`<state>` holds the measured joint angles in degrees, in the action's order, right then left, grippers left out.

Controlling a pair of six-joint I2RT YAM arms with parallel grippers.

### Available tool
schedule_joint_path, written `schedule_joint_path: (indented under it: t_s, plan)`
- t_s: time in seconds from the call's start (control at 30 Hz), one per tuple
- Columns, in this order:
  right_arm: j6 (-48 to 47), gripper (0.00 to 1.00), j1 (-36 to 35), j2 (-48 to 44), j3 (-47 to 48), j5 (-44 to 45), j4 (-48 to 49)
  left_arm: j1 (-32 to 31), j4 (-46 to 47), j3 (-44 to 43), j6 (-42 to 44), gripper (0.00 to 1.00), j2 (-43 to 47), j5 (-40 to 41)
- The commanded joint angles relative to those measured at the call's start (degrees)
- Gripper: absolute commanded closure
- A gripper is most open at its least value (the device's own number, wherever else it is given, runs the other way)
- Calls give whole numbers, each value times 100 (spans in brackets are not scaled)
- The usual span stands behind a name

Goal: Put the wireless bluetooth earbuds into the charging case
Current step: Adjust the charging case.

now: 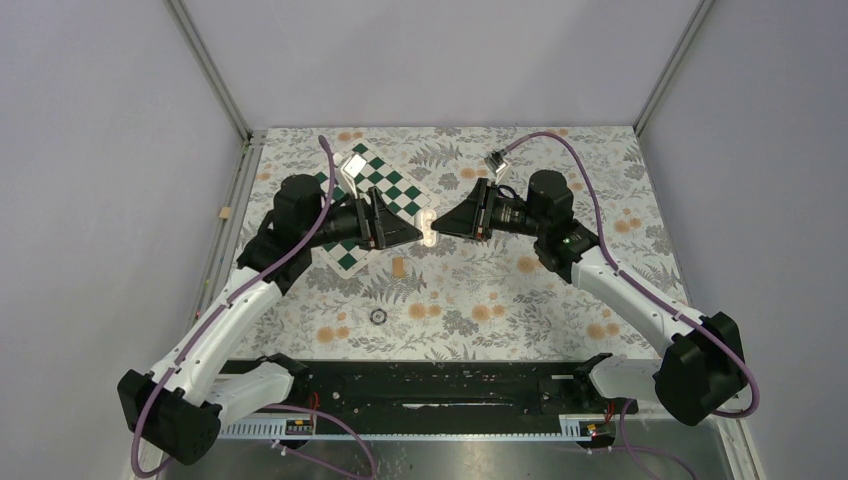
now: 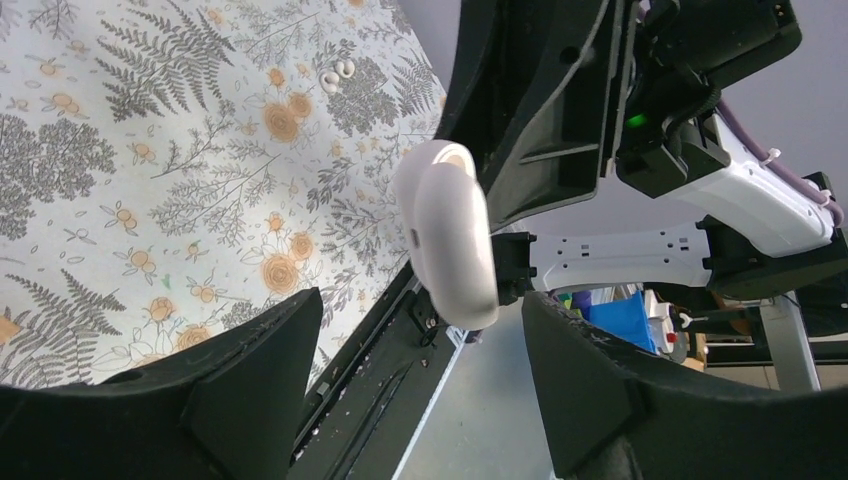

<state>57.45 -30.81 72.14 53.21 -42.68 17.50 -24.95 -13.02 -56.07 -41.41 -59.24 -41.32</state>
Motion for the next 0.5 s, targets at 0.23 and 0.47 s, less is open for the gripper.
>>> schedule_joint_path:
  t_s: [0.23, 0.47]
  plan:
    - [21, 100, 5, -143, 174, -60, 294, -238, 295, -336, -24, 40, -7, 514]
    - [22, 100, 5, -143, 175, -60, 319, -237, 429, -269, -139, 41, -52, 437]
